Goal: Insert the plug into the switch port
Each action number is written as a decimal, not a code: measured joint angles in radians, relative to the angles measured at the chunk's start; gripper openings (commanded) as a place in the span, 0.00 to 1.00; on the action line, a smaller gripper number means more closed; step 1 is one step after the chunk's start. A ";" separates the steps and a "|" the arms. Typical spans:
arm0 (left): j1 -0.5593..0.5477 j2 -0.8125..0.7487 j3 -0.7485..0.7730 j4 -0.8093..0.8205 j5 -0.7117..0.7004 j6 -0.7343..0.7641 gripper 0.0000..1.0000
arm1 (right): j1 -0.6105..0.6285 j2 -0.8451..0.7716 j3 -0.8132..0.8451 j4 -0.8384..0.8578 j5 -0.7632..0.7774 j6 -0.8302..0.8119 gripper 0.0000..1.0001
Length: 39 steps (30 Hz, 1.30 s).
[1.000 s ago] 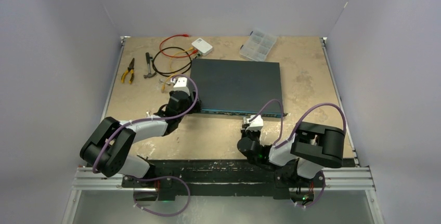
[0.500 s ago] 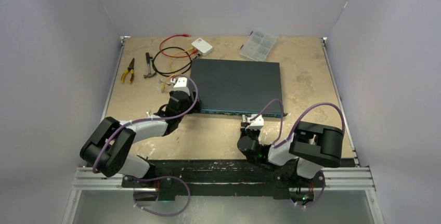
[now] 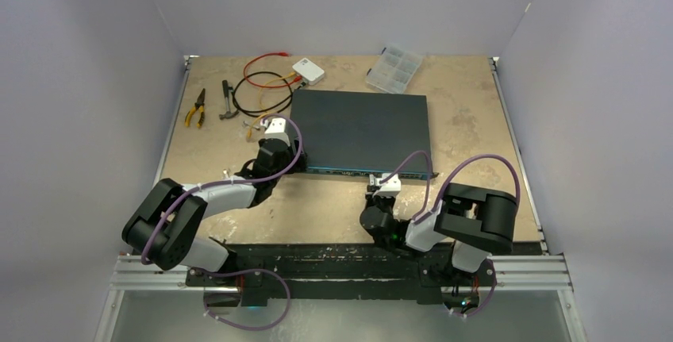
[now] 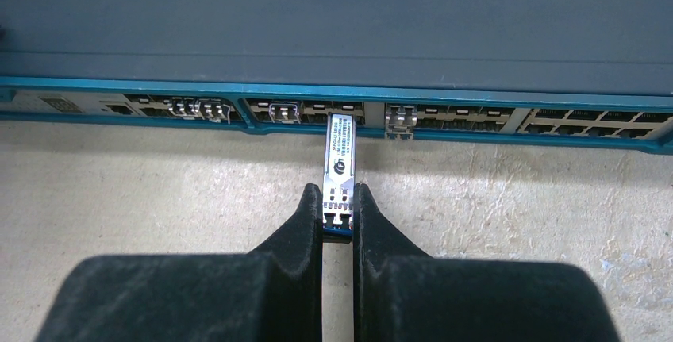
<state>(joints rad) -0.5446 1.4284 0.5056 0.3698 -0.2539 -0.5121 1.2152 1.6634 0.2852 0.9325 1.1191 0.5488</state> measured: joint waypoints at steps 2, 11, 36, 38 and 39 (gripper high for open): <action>0.000 0.000 0.000 0.000 0.000 0.000 0.71 | 0.000 0.002 0.002 0.004 0.006 0.000 0.00; 0.000 0.000 0.000 0.000 0.000 0.000 0.71 | -0.004 0.020 0.016 0.005 0.028 0.002 0.00; -0.002 0.000 0.000 0.000 -0.003 0.000 0.71 | -0.016 0.051 0.021 0.033 0.030 -0.053 0.00; -0.002 0.000 0.000 0.000 -0.003 0.000 0.71 | -0.016 0.051 0.021 0.034 0.030 -0.057 0.00; -0.002 0.000 0.000 0.000 -0.003 0.000 0.71 | -0.016 0.051 0.021 0.035 0.030 -0.060 0.00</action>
<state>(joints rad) -0.5465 1.4288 0.5056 0.3698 -0.2573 -0.5121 1.1992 1.7145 0.3065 0.9672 1.1492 0.4892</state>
